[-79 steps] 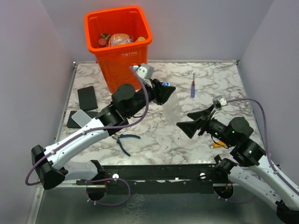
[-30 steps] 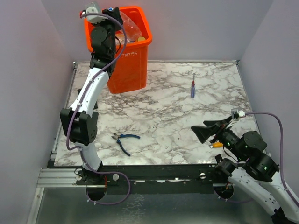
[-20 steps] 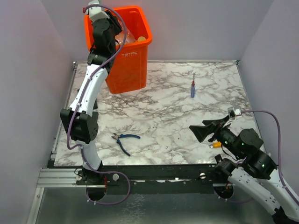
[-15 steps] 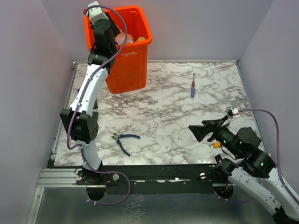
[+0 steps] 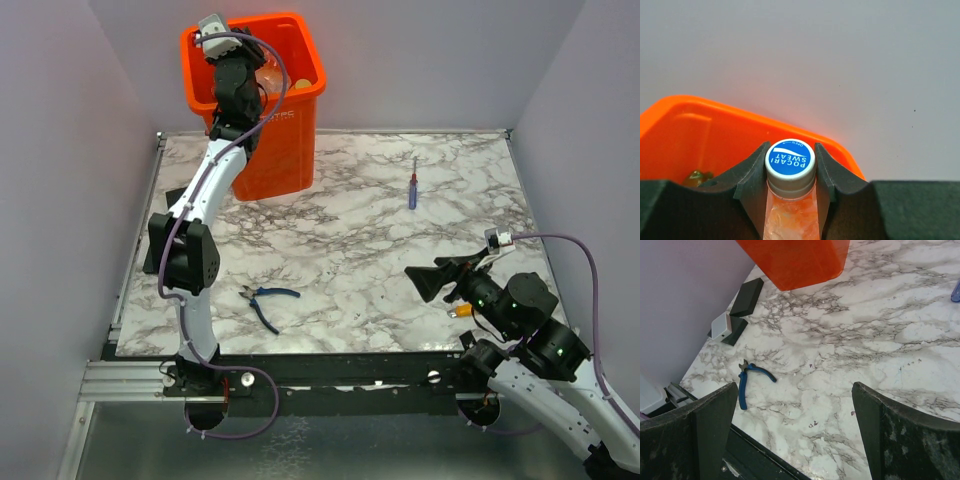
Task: Put the plastic bottles in the bin
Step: Place the plastic bottle in the trash bin, then reset both arms
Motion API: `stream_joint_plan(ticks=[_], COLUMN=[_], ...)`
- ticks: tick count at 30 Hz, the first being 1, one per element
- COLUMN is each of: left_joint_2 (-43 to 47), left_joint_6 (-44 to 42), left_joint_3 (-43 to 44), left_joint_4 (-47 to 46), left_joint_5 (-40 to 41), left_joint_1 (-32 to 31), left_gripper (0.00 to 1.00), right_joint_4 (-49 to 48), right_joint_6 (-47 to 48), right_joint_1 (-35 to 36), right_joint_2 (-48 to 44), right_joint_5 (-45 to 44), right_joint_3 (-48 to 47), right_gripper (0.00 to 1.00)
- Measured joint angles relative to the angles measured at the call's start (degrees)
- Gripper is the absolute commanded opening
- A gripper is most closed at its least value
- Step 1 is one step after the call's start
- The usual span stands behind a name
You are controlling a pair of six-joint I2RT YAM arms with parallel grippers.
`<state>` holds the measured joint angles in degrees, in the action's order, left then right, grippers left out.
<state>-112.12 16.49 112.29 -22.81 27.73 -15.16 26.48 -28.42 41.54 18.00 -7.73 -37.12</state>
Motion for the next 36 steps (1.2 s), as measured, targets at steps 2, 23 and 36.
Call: stream_joint_plan(ticks=[2, 23, 36], left_joint_2=[-2.51, -2.71, 11.96], left_joint_6=[-1.05, -2.23, -6.84], left_joint_3=[1.4, 2.36, 0.85], left_joint_4=[-3.82, -0.59, -0.98], left_joint_5=[0.26, 0.87, 6.64], left_joint_1=[-0.44, -1.75, -3.13], left_gripper=[0.0, 0.99, 0.99], right_joint_4=[0.02, 0.15, 0.28], right_joint_6=[0.0, 0.0, -0.11], right_joint_1=[0.0, 0.0, 0.0], right_joint_2=[0.02, 0.26, -0.94], right_joint_5=[-0.26, -0.57, -0.57], right_joint_3=[0.02, 0.02, 0.02], right_gripper=[1.0, 1.0, 1.0])
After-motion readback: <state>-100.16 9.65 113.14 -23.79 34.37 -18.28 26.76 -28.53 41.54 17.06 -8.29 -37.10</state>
